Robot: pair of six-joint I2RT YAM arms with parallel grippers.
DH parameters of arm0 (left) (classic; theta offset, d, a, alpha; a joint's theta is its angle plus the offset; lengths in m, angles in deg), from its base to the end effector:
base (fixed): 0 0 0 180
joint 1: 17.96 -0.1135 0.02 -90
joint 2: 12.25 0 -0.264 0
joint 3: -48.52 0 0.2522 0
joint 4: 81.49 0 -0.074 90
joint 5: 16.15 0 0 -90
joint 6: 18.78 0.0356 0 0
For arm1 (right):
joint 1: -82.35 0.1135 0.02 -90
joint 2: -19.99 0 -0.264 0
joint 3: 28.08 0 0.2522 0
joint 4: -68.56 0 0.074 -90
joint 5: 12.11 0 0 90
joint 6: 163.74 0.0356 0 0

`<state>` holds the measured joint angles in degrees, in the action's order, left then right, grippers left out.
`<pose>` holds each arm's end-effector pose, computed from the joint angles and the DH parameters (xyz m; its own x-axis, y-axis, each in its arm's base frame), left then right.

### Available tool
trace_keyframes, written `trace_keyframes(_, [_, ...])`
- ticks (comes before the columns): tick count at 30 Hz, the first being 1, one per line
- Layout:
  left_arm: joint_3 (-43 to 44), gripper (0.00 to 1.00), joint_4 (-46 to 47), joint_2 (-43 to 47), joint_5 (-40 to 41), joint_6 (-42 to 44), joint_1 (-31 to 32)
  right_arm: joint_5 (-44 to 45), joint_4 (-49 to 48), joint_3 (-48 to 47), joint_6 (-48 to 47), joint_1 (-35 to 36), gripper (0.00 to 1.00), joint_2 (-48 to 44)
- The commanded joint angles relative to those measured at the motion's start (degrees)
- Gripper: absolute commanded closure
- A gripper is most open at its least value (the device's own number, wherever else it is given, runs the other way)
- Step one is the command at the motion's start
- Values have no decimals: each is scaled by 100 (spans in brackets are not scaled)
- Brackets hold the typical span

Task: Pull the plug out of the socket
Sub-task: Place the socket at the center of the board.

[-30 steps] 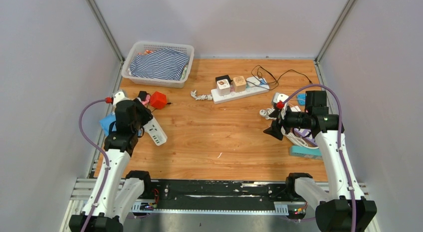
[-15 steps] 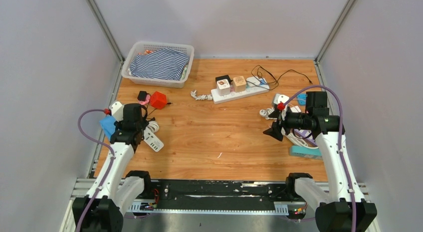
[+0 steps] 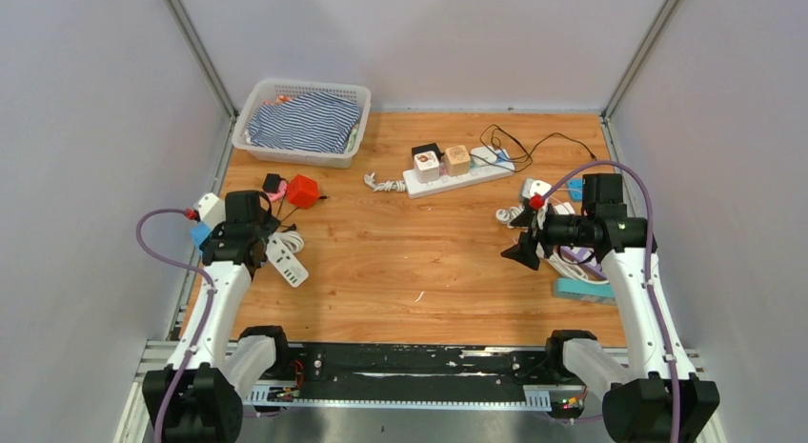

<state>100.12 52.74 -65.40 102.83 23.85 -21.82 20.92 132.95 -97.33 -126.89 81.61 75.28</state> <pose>0.1835 0.0297 0.2406 -0.2123 -0.6594 -0.7212 -0.8015 0.5397 -0.2575 0.1743 0.0276 0.3194 -0.0406 -0.4357 -0.8992 -0.9328 0.3390 -0.1222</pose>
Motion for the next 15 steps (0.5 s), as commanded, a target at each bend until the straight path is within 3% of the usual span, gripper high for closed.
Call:
trace_keyframes(1, [272,0,-439,150,-281,-94,-40,-114,115,53,40,-100,25,16])
trace_keyframes(15, [329,0,-666,1937,-1798,44,-32,-177,-12,210,190,-259,25,-12])
